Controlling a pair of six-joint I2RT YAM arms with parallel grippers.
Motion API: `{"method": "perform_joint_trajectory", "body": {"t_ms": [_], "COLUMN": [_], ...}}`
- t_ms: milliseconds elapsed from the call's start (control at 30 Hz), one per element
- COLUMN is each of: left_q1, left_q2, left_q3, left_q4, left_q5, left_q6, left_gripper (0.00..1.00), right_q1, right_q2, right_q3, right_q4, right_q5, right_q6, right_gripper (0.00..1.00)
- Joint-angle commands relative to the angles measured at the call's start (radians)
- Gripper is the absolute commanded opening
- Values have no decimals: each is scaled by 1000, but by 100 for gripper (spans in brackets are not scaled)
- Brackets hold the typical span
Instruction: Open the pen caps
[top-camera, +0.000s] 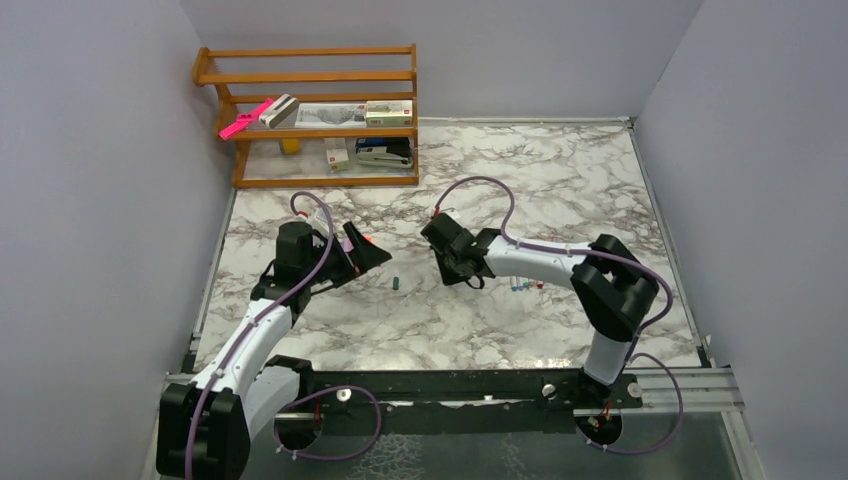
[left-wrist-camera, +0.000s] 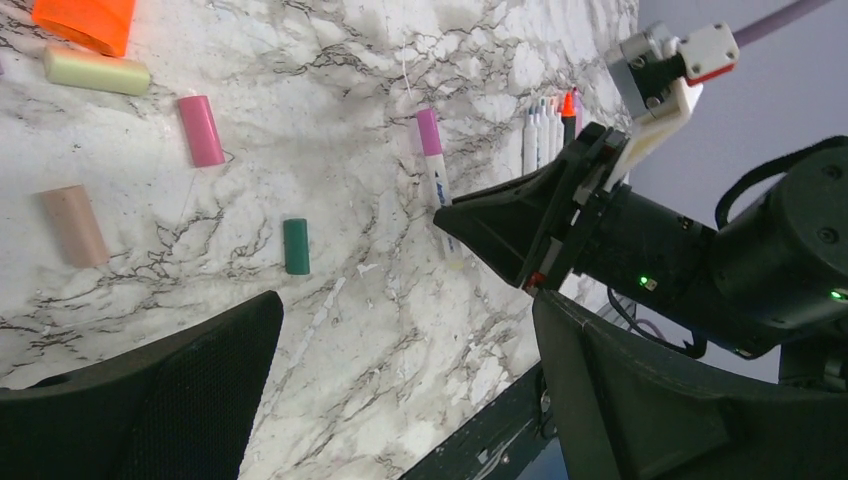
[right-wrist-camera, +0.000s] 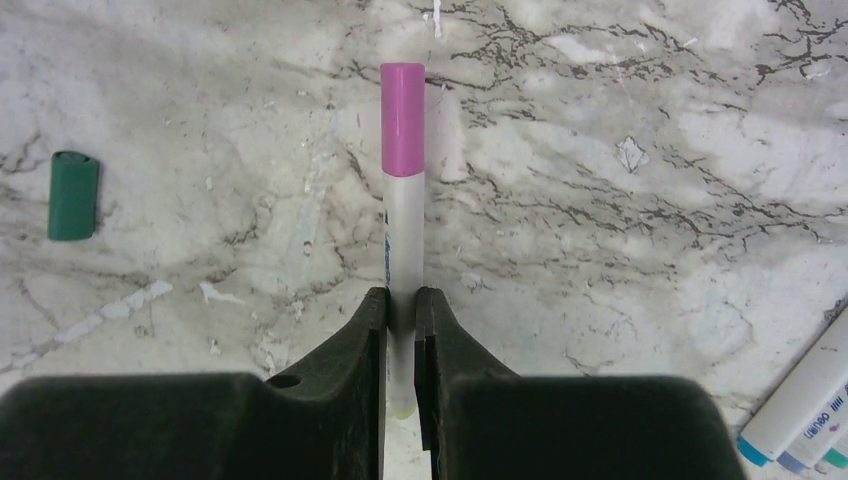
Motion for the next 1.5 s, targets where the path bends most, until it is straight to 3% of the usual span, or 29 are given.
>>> {"method": "perform_joint_trajectory", "body": {"t_ms": [0,400,633,900,1467], "left_q1": [2,-36,-118,-221,-258], "left_q2": [14,9,137,163,87], "left_q3": [7,-71,-38,-50,-118], "left_q4": [50,204,326,431,478], "left_q5": [28,-16,-17,-93,-167], "left_q6": [-41,-183,-234,-316,-381], "left_gripper": [99,99,99,99,99], "right_q1": [3,3,1,1,2], "right_q2": [-99,-358,-491,-521,-490], "right_q3": [-41,-210,-294,-289,-308], "right_q4": [49,84,153,186,348], "right_q5": [-54,-111,-205,-311,-537], "right_q6": [-40,-68,-46,-42,74], "right_gripper": [1,2,2,3,3]}}
